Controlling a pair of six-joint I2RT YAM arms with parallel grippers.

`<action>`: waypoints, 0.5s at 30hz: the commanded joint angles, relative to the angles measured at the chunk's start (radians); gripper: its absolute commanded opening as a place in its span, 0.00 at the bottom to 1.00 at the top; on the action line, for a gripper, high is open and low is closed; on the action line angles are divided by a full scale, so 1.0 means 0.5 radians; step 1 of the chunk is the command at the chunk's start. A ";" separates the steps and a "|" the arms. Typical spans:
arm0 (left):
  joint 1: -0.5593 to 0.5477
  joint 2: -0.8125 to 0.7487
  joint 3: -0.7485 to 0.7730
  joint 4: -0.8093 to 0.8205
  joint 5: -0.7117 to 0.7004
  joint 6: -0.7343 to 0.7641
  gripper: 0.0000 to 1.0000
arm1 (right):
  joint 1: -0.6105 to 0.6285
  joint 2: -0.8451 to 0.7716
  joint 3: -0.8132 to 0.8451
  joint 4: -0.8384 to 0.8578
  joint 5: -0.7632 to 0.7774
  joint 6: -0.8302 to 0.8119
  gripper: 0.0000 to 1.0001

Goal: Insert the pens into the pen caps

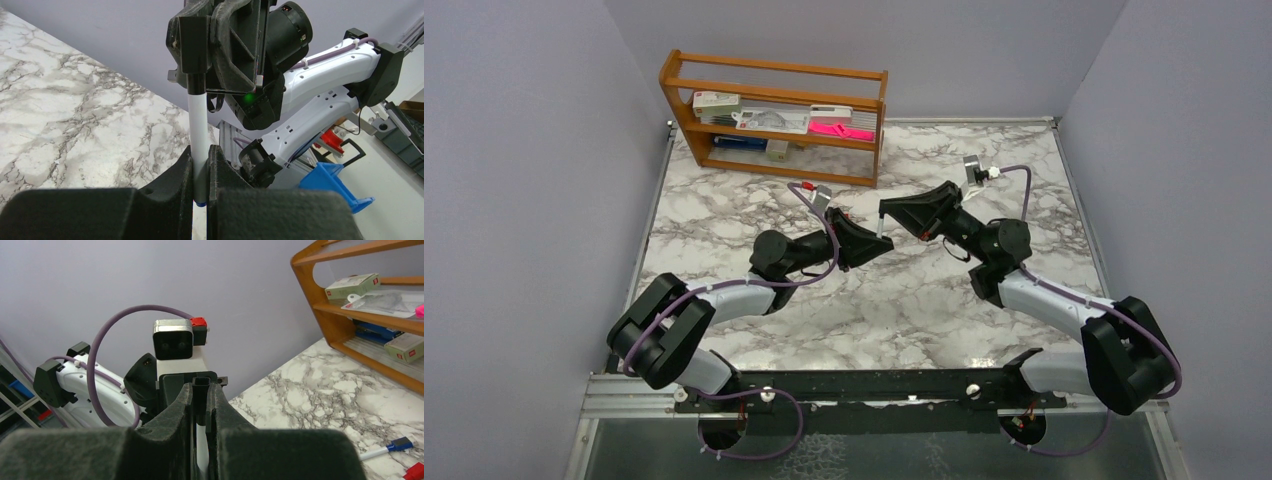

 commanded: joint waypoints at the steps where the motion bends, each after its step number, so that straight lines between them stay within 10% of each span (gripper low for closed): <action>1: 0.027 -0.153 0.320 0.347 -0.128 0.090 0.00 | 0.065 0.158 -0.175 -0.292 -0.539 0.040 0.01; 15: 0.139 -0.220 0.417 0.163 -0.056 0.204 0.00 | 0.066 0.214 -0.217 -0.208 -0.593 0.119 0.01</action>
